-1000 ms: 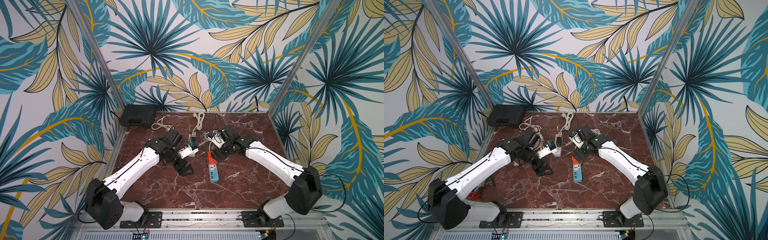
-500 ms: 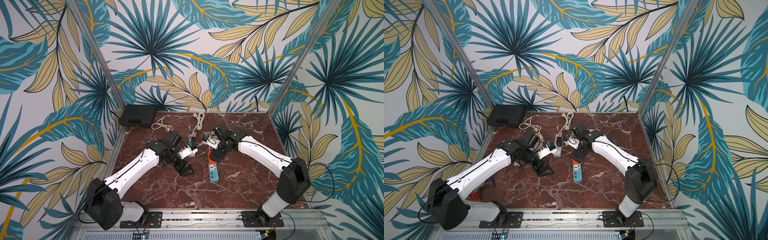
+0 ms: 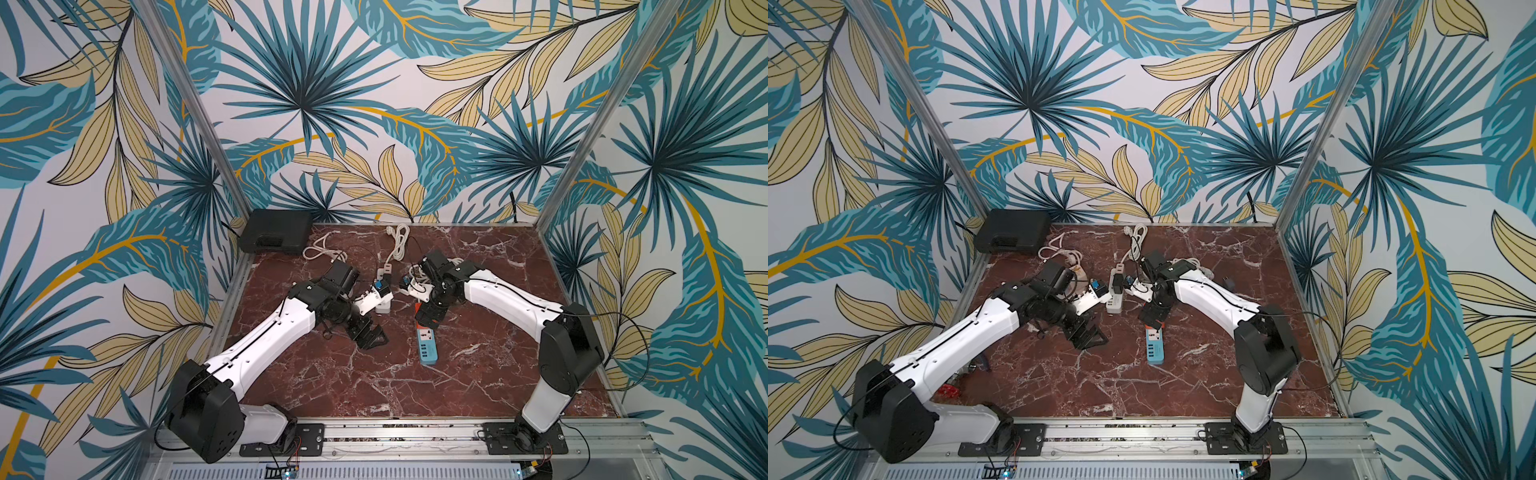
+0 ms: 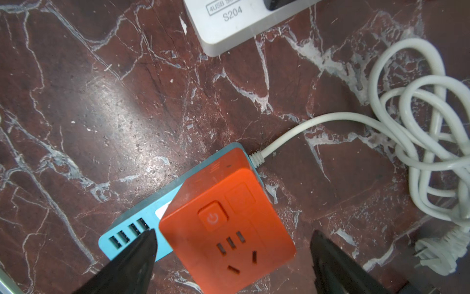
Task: Pull the plug off the socket
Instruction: Remove the plug from the socket.
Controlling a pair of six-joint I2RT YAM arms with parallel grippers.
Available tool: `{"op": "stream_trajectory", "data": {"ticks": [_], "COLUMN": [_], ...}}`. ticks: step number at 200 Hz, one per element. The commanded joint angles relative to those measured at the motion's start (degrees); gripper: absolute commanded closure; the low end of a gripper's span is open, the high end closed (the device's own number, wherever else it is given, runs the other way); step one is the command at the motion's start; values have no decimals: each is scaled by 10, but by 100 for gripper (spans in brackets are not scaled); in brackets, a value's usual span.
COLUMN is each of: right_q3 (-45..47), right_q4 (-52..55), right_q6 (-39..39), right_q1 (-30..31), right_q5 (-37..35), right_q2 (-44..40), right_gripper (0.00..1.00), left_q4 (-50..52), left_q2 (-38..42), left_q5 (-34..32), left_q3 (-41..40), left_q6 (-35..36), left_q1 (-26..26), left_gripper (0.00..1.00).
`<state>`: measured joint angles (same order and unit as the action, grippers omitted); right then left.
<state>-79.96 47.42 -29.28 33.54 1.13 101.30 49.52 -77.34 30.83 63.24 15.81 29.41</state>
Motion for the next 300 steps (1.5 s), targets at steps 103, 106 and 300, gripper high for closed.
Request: {"op": "stream_trajectory", "data": {"ticks": [103,106,300], "right_q3": [31,32,147], "right_q4": [-64,-67,-212], "right_q6": [35,36,197], "right_q1": [4,4,20], "right_q5": [22,21,-17], "right_q2": [20,20,-94], "right_gripper": [11,12,78], "left_q4": [-14,-14,-29], "left_q2": [2,2,-5], "left_q5": [-7,-8,-12], "left_q3": [-16,-16,-23], "left_q6": [-8,-9,-23], "left_q1": [-9,-9,-23], "left_gripper": [0,0,5]}}
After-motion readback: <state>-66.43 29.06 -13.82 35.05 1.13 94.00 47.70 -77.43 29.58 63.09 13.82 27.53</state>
